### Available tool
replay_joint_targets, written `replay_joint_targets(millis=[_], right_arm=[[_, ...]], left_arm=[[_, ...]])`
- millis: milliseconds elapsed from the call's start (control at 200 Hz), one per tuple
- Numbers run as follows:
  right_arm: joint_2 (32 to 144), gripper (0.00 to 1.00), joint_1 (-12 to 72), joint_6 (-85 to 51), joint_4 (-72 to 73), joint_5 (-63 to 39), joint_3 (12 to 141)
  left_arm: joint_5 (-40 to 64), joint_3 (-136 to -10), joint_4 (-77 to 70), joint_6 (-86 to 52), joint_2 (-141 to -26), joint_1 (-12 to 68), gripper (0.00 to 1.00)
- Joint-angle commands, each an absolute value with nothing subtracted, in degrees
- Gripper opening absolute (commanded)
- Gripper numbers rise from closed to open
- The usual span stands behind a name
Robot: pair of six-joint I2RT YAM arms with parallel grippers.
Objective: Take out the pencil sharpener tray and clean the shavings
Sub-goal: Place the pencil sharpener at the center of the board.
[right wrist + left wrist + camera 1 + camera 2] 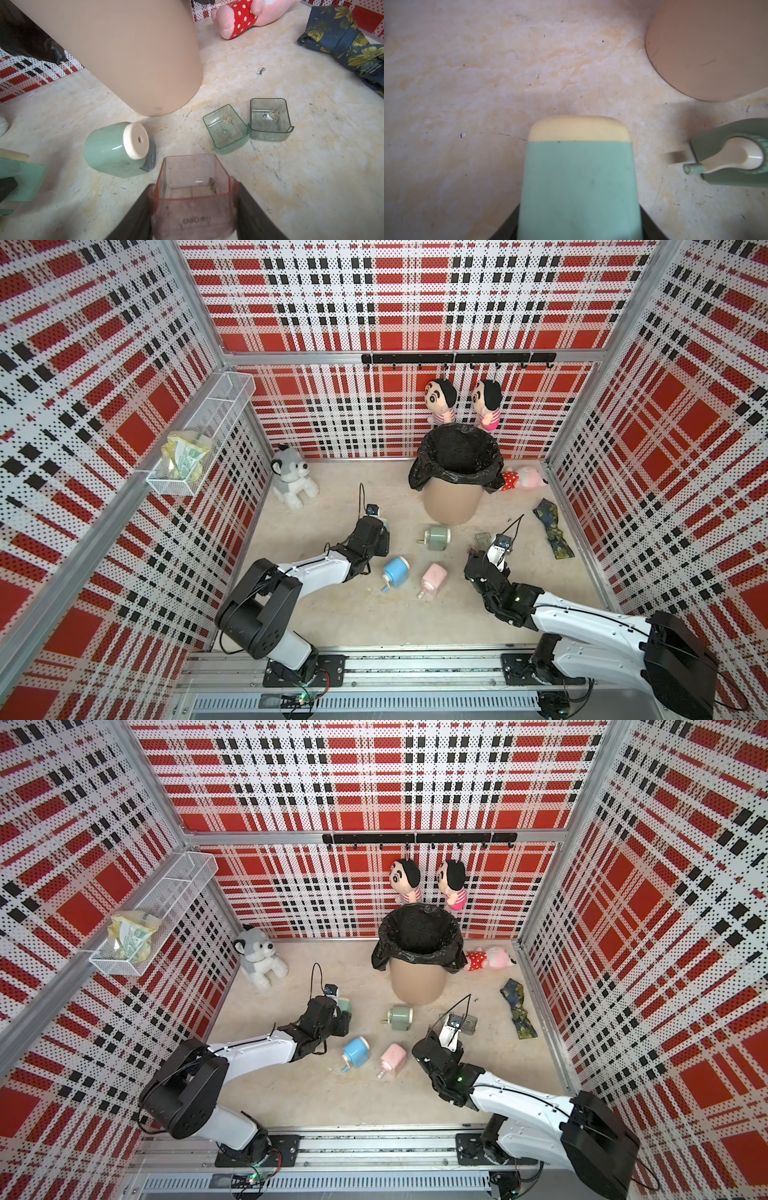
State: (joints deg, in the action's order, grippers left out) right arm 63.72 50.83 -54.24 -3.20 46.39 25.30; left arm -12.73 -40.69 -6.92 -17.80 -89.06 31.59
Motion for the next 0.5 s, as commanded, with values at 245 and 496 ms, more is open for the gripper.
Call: replay_joint_targets(millis=[245,496], right_arm=[[66.9,0.5,51.2,-56.1,3.3,47.3,23.8],[75.7,0.51,51.2,-57.3,8.0,46.4,24.6]], left_arm=[[-11.9,-38.9,-12.9,-17.6,-92.7,31.4,0.64],[-10.6,-38.3,-13.7,-17.7,-92.0,31.1,0.83]])
